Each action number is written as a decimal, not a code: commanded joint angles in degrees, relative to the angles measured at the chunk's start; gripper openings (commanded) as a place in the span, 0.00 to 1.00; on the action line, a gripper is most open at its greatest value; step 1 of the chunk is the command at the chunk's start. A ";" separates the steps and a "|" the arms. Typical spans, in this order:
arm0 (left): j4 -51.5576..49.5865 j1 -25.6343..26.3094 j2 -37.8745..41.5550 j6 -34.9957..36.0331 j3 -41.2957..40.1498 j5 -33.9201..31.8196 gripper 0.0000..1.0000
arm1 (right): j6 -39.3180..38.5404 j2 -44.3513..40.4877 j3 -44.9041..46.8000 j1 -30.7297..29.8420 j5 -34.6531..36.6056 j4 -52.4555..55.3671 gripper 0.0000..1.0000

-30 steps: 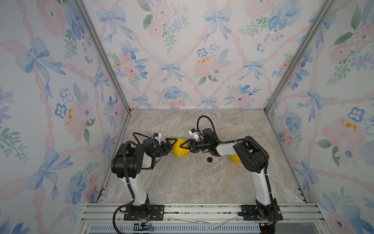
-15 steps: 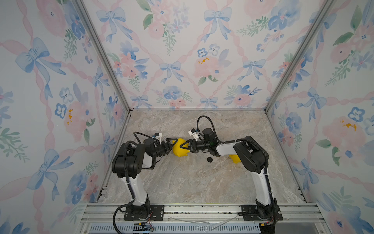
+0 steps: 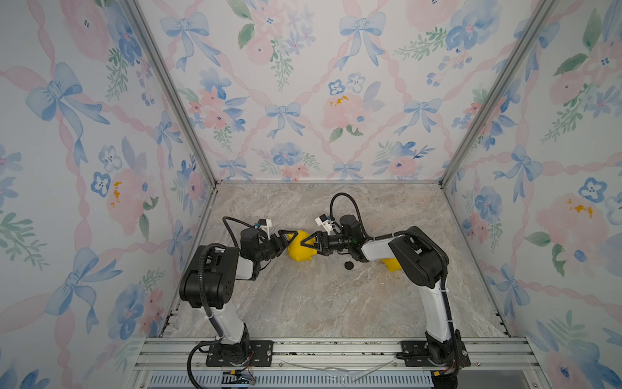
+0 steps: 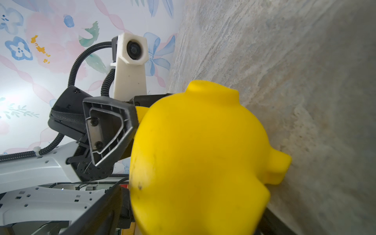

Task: Open piggy banks
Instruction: Pick up the piggy bank from the center of the board.

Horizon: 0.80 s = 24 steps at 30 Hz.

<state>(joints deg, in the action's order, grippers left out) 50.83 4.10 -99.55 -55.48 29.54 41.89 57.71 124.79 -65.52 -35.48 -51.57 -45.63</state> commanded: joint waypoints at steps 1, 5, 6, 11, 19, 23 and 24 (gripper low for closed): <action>-1.42 0.25 2.85 1.72 0.47 0.01 0.64 | 5.63 -3.84 2.41 1.79 -2.13 -10.58 0.92; -5.21 0.38 6.53 2.49 1.36 -0.18 0.63 | 5.40 -5.85 4.97 2.94 -2.31 -11.07 0.94; -7.06 0.47 7.87 3.17 1.64 -0.66 0.63 | 4.56 -6.56 5.66 3.26 -2.22 -10.24 0.94; -22.60 1.08 15.32 9.56 5.11 -4.89 0.64 | -2.45 -10.68 7.79 5.09 -1.17 -0.69 0.96; -53.65 5.51 24.54 24.20 16.87 -20.32 0.63 | -32.58 -23.87 3.23 4.28 17.21 44.32 0.97; -60.94 8.47 25.67 26.07 21.04 -25.54 0.62 | -38.39 -28.60 1.45 3.09 29.56 56.57 0.97; -62.54 9.44 25.72 26.45 22.07 -27.09 0.61 | -39.60 -29.64 1.30 2.74 32.38 59.06 0.97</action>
<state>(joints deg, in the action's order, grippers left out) -1.87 11.92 -74.85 -33.23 49.15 20.86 27.44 97.51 -62.89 -31.62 -31.07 -3.29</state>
